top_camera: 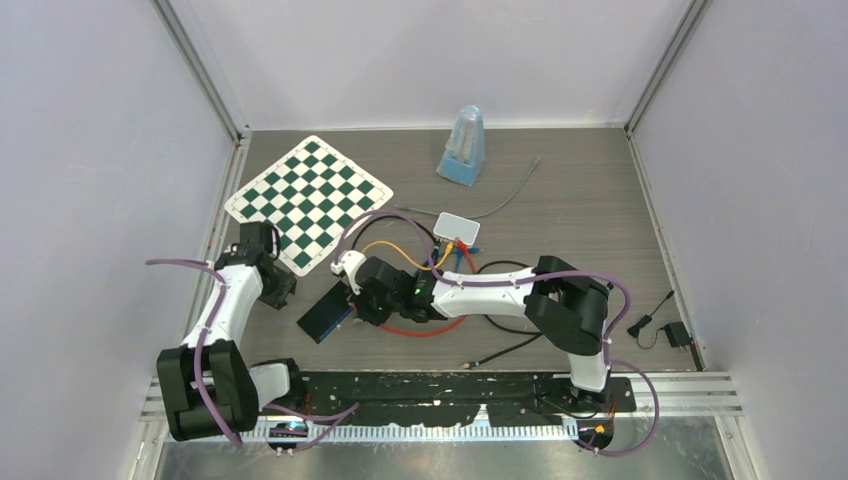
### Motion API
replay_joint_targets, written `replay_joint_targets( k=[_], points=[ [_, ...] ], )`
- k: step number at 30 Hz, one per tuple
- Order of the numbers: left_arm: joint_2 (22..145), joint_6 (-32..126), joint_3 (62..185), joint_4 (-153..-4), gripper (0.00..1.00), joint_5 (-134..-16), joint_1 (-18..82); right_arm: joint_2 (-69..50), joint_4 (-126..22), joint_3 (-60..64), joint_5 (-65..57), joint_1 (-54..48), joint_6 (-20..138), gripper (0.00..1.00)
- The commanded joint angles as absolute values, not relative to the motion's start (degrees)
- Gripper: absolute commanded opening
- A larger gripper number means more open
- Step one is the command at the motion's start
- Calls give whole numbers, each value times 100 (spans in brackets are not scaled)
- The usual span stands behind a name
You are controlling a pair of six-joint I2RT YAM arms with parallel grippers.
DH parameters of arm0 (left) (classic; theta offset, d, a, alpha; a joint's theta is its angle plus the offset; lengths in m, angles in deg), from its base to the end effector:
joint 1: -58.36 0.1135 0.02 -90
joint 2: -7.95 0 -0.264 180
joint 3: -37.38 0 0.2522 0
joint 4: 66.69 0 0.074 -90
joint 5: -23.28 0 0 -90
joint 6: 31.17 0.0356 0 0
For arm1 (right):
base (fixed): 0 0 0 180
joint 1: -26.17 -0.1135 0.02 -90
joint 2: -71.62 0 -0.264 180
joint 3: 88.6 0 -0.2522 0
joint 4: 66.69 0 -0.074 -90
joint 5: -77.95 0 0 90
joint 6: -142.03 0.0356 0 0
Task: Insert the plug into the switch port
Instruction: Move the switch port to the center of the board.
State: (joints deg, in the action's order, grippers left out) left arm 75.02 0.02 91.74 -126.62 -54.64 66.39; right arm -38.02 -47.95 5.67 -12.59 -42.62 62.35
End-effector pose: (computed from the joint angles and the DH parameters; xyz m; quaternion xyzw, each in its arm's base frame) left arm 0.1927 0.0347 0.1973 -0.5547 0.8118 0.0296 0.1802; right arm 0.1522 0.3913 0.1857 -0.4456 0.8001 0.2524 0.3123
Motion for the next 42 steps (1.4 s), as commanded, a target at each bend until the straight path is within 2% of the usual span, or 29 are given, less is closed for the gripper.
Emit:
replay_joint_targets(
  k=[1, 15, 29, 42],
  points=[
    [7548, 431, 9138, -12200, 32, -5848, 6679, -3815, -4870, 129, -1549, -4213, 6291, 5],
    [7604, 460, 8931, -12095, 32, -6127, 6750, -4389, -4471, -142, -1413, -4114, 6324, 5],
    [7634, 537, 8924, -12086, 32, -6467, 6794, -4231, -3832, -75, -1573, -4279, 6578, 5],
    [7906, 718, 9007, -11675, 30, -6854, 6794, -4669, -3434, -710, -1635, -4230, 6639, 5]
  ],
)
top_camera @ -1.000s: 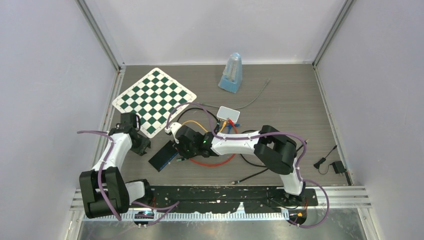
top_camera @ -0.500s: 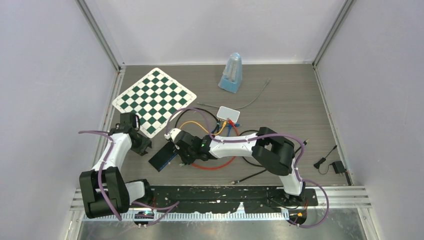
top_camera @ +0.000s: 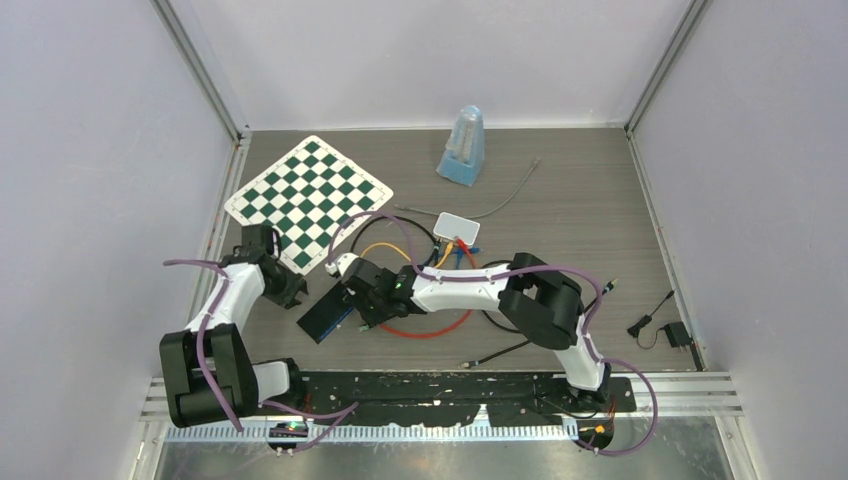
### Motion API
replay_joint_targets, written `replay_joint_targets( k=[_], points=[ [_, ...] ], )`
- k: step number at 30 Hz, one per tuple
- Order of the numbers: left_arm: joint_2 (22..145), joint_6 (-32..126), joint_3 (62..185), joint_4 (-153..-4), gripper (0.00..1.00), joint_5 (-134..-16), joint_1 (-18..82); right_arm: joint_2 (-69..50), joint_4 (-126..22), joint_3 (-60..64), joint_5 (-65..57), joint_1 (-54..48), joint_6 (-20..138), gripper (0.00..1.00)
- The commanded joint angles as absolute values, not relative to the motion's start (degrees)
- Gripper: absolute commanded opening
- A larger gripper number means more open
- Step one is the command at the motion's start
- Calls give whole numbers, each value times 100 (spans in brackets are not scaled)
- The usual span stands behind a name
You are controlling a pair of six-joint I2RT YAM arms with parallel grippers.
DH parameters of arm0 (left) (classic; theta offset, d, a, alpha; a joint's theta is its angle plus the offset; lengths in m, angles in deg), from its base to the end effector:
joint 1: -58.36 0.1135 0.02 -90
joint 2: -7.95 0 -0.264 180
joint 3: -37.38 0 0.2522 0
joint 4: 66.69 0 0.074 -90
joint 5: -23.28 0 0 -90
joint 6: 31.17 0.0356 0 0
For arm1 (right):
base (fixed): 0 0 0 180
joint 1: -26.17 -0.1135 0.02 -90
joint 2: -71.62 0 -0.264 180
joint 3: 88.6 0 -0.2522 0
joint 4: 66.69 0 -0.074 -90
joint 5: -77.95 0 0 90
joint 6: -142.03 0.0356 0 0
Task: Insert the plug into the switch port
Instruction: Move the switch port to the center of the board.
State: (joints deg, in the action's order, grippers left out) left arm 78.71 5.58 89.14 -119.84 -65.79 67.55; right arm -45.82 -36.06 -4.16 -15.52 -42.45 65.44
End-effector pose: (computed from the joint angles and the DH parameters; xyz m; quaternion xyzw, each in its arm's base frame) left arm 0.2023 0.0333 0.1763 -0.5131 0.8441 -0.0508 0.1468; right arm 0.1633 0.4111 0.1669 -0.4300 0.8433 0.1892 0.2612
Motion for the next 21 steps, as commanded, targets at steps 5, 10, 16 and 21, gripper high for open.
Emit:
replay_joint_targets(
  k=[5, 10, 16, 21],
  points=[
    [8062, 755, 9007, -11530, 28, -7101, 6788, -4770, -3266, -871, -1615, -4198, 6745, 5],
    [8222, 750, 8992, -11411, 28, -7300, 6794, -4811, -3220, -884, -1589, -4146, 6797, 5],
    [8368, 733, 8980, -11307, 27, -7490, 6794, -4934, -3176, -981, -1474, -4088, 6847, 5],
    [8404, 715, 8913, -11222, 27, -7658, 6792, -5013, -3131, -1104, -1377, -4064, 6799, 5]
  ],
)
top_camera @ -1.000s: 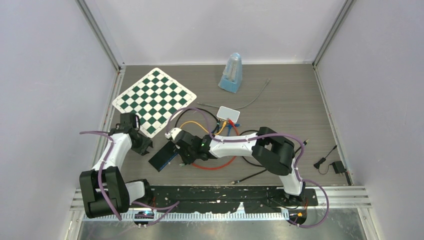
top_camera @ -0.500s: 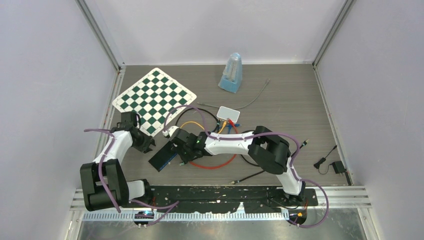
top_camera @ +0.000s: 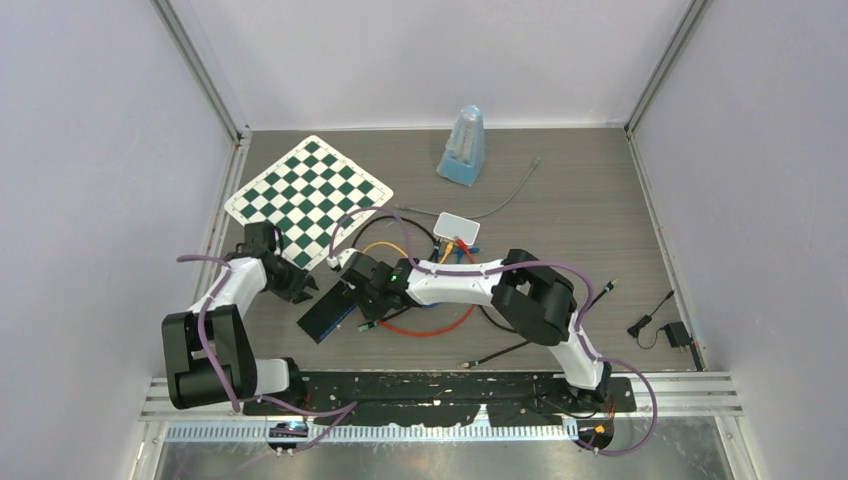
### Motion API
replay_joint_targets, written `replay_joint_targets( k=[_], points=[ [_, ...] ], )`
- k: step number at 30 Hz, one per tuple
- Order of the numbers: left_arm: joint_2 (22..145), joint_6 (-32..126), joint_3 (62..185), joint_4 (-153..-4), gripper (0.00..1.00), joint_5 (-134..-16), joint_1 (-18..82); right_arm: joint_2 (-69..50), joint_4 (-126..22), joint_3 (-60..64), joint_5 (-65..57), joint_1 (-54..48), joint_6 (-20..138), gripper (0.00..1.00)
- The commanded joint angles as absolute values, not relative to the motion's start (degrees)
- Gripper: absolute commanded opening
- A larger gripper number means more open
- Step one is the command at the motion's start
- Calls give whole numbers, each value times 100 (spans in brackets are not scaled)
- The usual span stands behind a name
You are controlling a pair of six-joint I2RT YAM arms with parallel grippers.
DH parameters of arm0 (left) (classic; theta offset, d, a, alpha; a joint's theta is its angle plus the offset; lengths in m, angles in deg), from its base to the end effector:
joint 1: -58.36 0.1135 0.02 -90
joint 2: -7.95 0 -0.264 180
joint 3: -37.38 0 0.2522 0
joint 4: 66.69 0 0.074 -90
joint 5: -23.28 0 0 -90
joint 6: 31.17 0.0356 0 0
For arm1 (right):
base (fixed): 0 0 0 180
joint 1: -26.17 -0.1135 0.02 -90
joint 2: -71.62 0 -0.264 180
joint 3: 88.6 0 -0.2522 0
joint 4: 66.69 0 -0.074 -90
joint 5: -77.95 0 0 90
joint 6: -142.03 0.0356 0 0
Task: Insert the plug into the switch port
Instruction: Move the switch port to the center of the board, then insert the connector into the switch port.
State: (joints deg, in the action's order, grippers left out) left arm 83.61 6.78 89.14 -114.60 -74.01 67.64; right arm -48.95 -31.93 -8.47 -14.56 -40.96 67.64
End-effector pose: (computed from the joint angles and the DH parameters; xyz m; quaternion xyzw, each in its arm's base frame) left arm 0.2172 0.0309 0.1632 -0.4939 0.8528 -0.1160 0.1240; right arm 0.1772 0.4161 0.1614 -0.4091 0.8626 0.1805 0.2366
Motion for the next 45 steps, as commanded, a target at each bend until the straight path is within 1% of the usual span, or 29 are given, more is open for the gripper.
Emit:
replay_joint_targets(
  k=[1, 7, 13, 25, 33, 40, 45],
  points=[
    [8433, 715, 8909, -11220, 27, -7688, 6793, -5024, -3133, -1140, -1361, -4068, 6766, 5],
    [8558, 724, 8887, -11228, 26, -7837, 6794, -5061, -3211, -1274, -1285, -4062, 6668, 5],
    [8612, 749, 8858, -11208, 25, -7893, 6790, -5055, -3473, -1252, -946, -4056, 6679, 5],
    [8671, 794, 8844, -11160, 24, -8023, 6769, -5012, -3851, -1033, -961, -3856, 6851, 5],
    [8933, 1052, 8913, -10977, 23, -8328, 6716, -5070, -4022, -1101, -700, -3772, 6168, 5],
    [8732, 1268, 8819, -10739, 22, -8392, 6525, -5145, -4060, -1125, -665, -3728, 5911, 5],
    [8671, 1197, 8788, -10835, 17, -8427, 6447, -5118, -4145, -1178, -808, -3722, 5870, 5]
  ],
)
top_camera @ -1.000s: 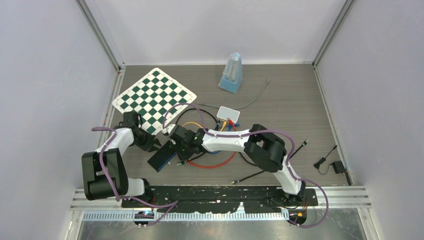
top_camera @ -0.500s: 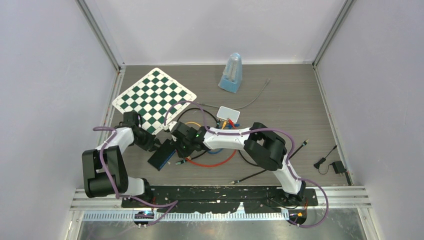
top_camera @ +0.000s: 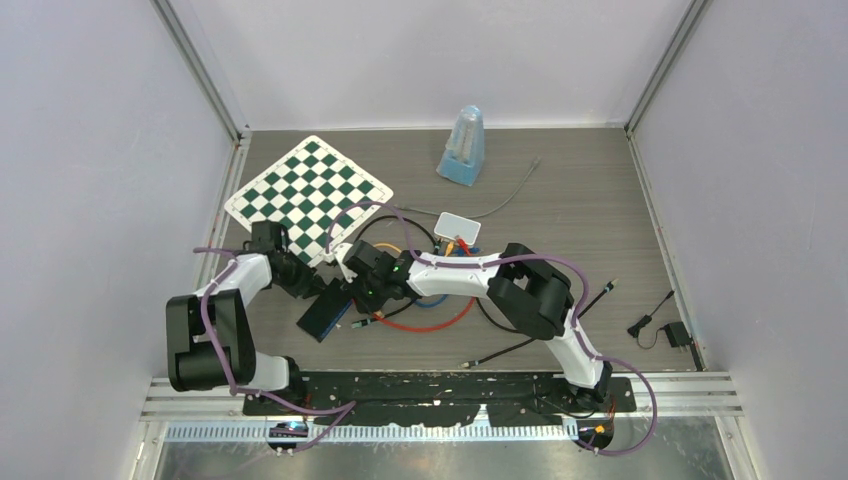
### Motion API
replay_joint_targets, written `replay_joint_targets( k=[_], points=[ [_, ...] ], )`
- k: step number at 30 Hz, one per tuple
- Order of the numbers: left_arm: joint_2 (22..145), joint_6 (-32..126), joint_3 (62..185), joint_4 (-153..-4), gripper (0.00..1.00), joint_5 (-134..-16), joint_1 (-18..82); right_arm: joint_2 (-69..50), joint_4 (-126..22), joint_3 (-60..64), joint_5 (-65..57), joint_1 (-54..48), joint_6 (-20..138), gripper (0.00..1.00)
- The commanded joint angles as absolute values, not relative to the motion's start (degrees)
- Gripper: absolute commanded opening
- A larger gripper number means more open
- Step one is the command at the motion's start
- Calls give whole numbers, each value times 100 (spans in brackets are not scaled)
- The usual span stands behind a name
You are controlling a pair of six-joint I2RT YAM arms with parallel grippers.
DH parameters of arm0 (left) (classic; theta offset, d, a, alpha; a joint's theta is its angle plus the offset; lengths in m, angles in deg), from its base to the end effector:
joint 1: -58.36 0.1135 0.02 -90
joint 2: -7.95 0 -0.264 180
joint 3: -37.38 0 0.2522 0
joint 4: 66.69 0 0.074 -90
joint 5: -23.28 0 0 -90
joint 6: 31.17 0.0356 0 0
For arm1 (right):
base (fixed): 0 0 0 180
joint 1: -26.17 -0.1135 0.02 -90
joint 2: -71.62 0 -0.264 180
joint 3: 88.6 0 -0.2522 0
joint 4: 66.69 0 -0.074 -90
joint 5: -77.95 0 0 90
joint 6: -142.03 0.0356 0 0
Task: Insert the plug into the switch port
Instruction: Insert the connector into the switch port.
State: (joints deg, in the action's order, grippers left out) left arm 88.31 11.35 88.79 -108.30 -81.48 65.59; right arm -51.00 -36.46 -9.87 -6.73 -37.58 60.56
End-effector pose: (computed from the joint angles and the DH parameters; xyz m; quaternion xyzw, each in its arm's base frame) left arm 0.2319 0.0203 0.1495 -0.4299 0.8781 -0.1765 0.1137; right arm 0.2028 0.4187 0.1583 -0.4507 0.8288 0.2292 0.2396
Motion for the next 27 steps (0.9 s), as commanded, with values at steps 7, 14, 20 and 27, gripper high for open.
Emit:
replay_joint_targets(
  k=[7, 14, 20, 27],
  points=[
    [8676, 1049, 8604, -10822, 16, -8492, 6290, -5028, -4583, -1110, -984, -3720, 5778, 5],
    [8705, 1014, 8587, -10752, 14, -8599, 6170, -5026, -4873, -1101, -1006, -3703, 5377, 5],
    [8917, 884, 8516, -10752, 11, -8784, 6063, -5154, -4966, -1343, -1140, -3702, 5373, 5],
    [8689, 685, 8240, -10660, 8, -8668, 5960, -5171, -5005, -1515, -1805, -3702, 5762, 5]
  ],
)
